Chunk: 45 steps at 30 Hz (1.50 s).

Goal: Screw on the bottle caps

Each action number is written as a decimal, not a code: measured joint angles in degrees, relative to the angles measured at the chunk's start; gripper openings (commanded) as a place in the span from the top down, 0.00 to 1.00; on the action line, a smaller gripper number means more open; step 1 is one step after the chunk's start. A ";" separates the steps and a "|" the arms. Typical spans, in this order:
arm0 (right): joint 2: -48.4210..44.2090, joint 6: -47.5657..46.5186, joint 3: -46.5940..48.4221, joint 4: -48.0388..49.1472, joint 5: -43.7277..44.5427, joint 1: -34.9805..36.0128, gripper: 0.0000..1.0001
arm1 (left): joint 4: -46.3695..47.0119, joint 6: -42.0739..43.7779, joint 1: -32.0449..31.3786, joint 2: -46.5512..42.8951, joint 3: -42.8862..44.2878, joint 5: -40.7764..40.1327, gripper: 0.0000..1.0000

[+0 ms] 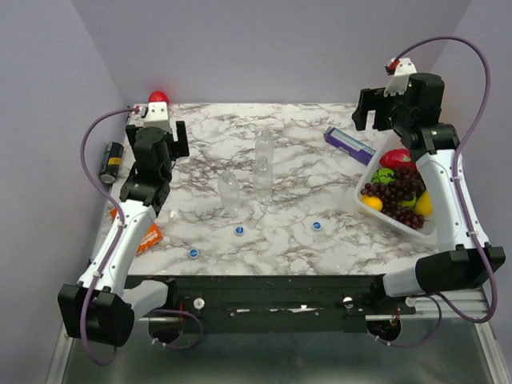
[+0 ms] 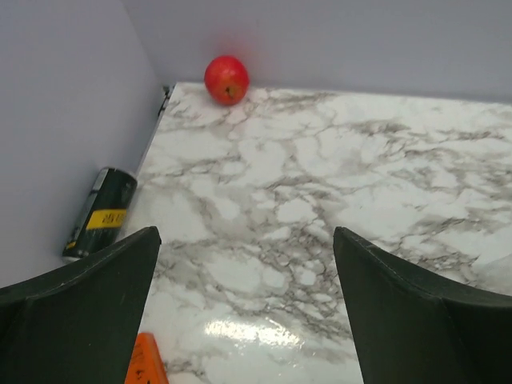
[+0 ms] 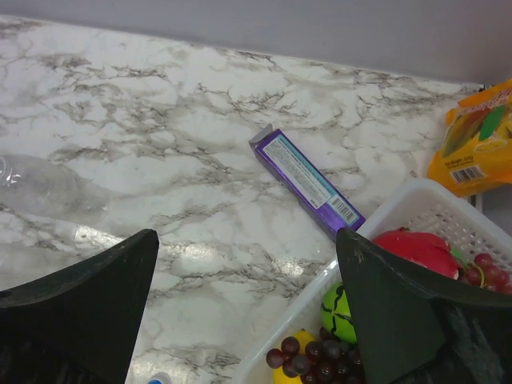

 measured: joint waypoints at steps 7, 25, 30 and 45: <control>-3.56 -11.30 -4.83 -2.45 -18.43 0.09 0.02 | -9.14 4.37 -0.28 2.19 2.01 0.39 0.01; 8.85 -19.91 2.93 -5.95 -24.92 27.98 0.06 | -20.65 3.45 -4.72 -10.71 4.00 17.18 0.01; 13.38 -19.34 4.59 -4.39 -20.81 32.02 0.10 | -21.77 3.78 -3.69 -12.44 2.40 18.36 0.01; 21.77 -15.04 8.41 -0.55 -9.92 33.94 0.20 | -21.86 3.74 -1.03 -13.44 1.36 20.52 0.01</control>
